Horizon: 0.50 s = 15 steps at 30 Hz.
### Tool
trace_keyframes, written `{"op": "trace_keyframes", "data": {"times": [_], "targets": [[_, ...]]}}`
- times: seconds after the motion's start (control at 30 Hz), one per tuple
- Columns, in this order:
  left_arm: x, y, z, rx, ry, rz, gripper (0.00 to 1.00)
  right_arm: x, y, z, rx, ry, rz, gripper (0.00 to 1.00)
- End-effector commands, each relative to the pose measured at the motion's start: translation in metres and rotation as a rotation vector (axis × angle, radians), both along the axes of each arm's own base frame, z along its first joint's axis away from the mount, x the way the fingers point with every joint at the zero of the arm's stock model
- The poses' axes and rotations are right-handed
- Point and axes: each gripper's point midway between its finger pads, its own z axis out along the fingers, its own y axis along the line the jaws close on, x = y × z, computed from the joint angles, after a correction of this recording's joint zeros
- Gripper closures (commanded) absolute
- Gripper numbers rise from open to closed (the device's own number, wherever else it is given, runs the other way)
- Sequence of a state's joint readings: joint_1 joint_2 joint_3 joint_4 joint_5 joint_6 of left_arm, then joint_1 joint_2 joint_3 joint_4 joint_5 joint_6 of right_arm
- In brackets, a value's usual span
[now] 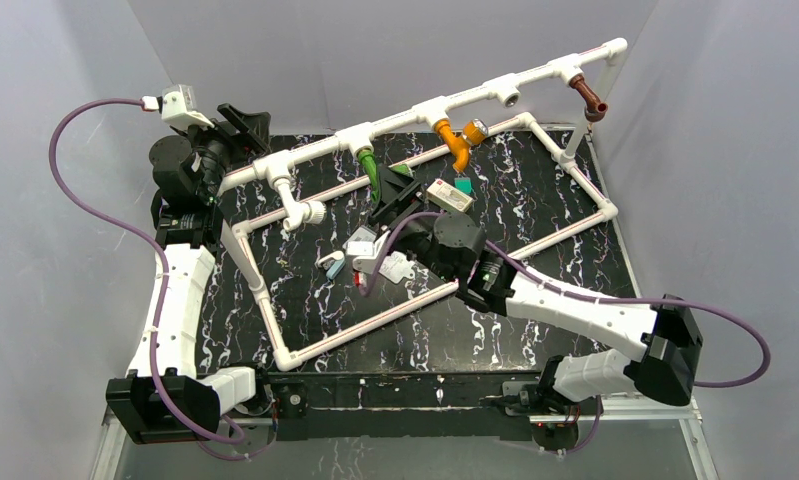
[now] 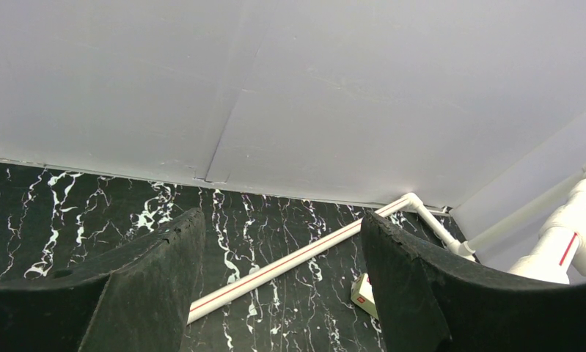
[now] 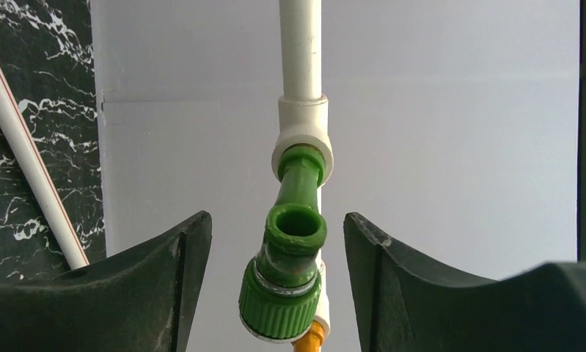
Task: Install the water faucets
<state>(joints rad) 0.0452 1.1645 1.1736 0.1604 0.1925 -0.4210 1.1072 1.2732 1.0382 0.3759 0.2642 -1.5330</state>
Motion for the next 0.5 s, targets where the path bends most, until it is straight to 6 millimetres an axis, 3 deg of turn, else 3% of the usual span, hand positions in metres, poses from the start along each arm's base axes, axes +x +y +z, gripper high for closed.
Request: {"op": "trace_keyframes", "data": {"times": [0.0,0.33,0.47], "targets": [[-0.017,0.015,-0.188,-0.032,0.600,0.040,0.25,0.008,-0.012,0.053,0.150,-0.083,-0.076,0.29],[-0.017,0.014,-0.187,-0.032,0.597,0.038,0.25,0.016,-0.008,0.045,0.189,-0.027,-0.101,0.56],[-0.017,0.015,-0.187,-0.032,0.598,0.040,0.25,0.018,-0.009,0.042,0.220,0.011,-0.109,0.83]]}}
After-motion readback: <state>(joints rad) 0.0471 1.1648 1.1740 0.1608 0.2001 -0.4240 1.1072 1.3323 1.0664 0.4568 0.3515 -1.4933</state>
